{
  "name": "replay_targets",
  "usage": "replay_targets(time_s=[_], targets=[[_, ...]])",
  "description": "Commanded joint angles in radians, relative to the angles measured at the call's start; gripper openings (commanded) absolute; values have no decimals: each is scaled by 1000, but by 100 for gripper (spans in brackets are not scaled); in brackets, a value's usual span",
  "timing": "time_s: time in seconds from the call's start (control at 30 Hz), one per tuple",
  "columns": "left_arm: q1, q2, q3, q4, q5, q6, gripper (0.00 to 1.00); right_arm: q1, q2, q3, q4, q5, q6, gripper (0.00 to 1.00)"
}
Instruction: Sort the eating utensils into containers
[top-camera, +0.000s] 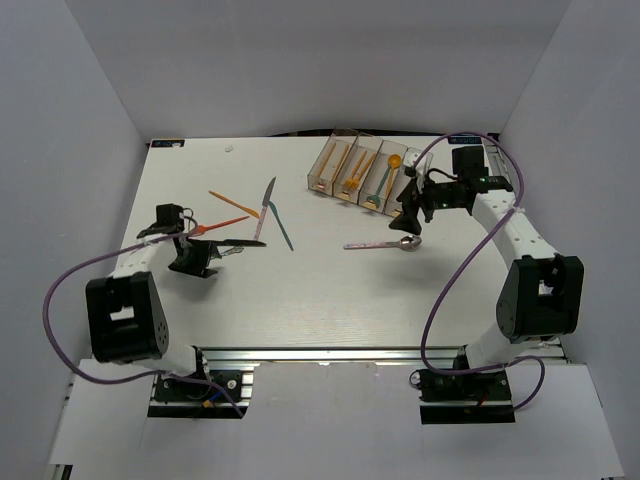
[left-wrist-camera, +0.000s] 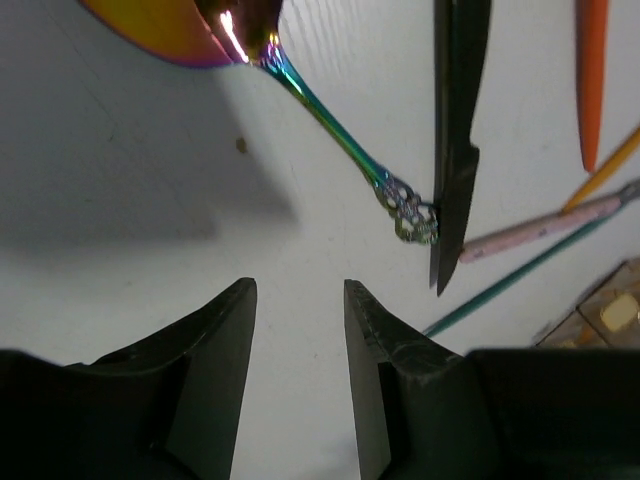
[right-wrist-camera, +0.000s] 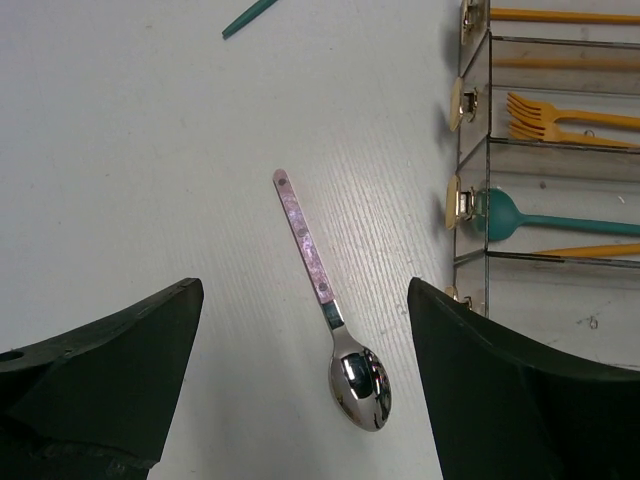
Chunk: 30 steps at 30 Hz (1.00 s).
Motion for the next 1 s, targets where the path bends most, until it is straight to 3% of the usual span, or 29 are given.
replay_targets(time_s=[0.0, 0.27, 0.63, 0.97], targets=[[6, 93, 80, -52, -61, -104, 51, 11, 7, 27, -19, -5, -29, 89], [6, 268, 228, -93, -138, -141, 51, 11, -13, 4, -25, 6, -49, 89], [16, 367, 278, -156, -192, -173, 45, 11, -13, -10, -22, 8, -45, 89], [46, 406, 267, -175, -216, -172, 24, 11, -18, -3, -27, 6, -42, 89]])
